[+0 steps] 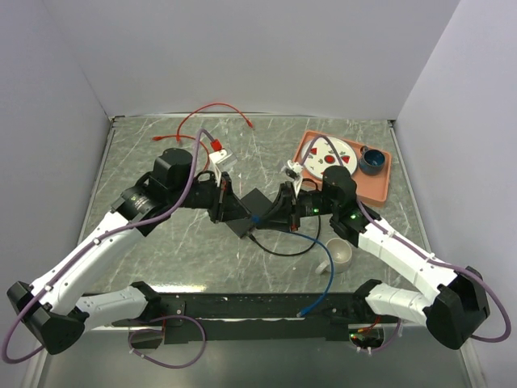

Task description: Insert the plug into the switch port

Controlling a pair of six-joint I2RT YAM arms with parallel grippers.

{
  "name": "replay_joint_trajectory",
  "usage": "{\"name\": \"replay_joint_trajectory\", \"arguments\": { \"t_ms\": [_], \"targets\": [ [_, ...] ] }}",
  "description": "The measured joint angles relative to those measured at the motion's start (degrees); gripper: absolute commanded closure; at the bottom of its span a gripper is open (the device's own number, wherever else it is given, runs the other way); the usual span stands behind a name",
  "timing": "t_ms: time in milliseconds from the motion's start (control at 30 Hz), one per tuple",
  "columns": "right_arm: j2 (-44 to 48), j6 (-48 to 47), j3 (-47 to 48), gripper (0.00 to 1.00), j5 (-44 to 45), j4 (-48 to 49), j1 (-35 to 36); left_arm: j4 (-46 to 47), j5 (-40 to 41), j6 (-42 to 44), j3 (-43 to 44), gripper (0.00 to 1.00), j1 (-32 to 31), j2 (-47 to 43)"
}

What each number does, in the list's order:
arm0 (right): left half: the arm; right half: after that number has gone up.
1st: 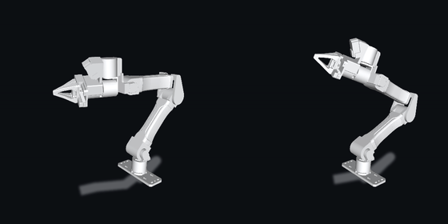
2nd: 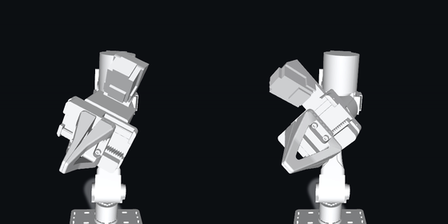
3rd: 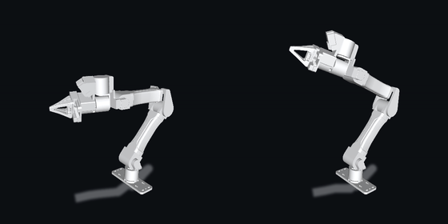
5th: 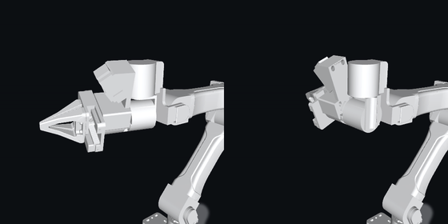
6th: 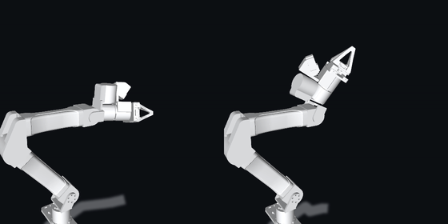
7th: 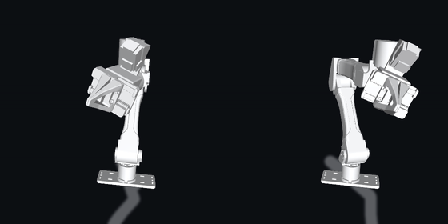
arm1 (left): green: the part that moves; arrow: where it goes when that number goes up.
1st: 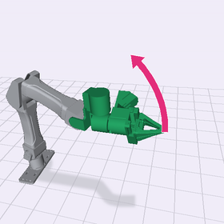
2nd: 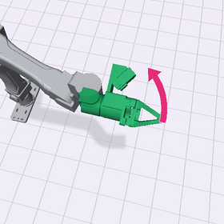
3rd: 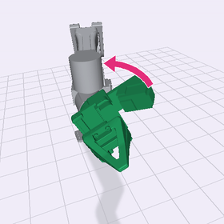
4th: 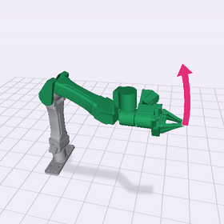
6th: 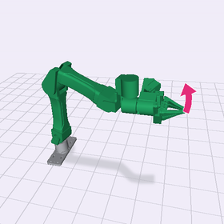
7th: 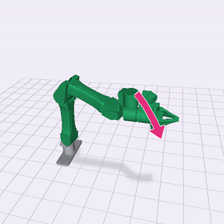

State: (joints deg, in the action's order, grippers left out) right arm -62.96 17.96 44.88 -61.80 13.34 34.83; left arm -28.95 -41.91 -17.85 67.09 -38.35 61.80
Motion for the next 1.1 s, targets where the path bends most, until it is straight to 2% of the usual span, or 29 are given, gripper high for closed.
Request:
{"name": "replay_joint_trajectory", "arguments": {
  "t_ms": [33, 133, 200, 433, 767, 933, 1100],
  "targets": [
    [0.26, -0.46, 0.13, 0.53, 0.92, -1.09, 0.02, -0.04, 0.48, -0.13, 0.0, 0.99, 0.0, 0.22],
    [2.43, -2.93, 0.26, 0.34, 6.67, -5.84, 0.0, -0.15, 1.95, -1.31, 0.07, 0.99, -0.02, 1.36],
    [4.68, -4.76, 0.59, 0.3, 10.64, -8.96, 0.0, -0.83, 3.13, -1.95, 0.33, 0.99, -0.09, 2.34],
    [11.98, -12.26, 2.99, 0.3, 24.92, -15.85, 2.67, -3.54, 7.63, -5.05, 2.49, 0.99, -0.11, 6.69],
    [6.75, -22.12, 5.07, 0.33, 47.47, -21.92, 17.86, -5.84, 7.72, -10.67, 4.46, 0.99, -0.11, 12.35],
    [7.8, -24.59, 4.2, 0.36, 57.09, -21.05, 19.19, -6.47, 7.26, -11.78, 4.55, 0.99, -0.11, 13.42],
    [8.59, -26.16, 3.78, 0.39, 60.48, -20.74, 19.21, -6.49, 7.06, -11.85, 4.55, 0.99, -0.11, 13.79]
  ]
}}
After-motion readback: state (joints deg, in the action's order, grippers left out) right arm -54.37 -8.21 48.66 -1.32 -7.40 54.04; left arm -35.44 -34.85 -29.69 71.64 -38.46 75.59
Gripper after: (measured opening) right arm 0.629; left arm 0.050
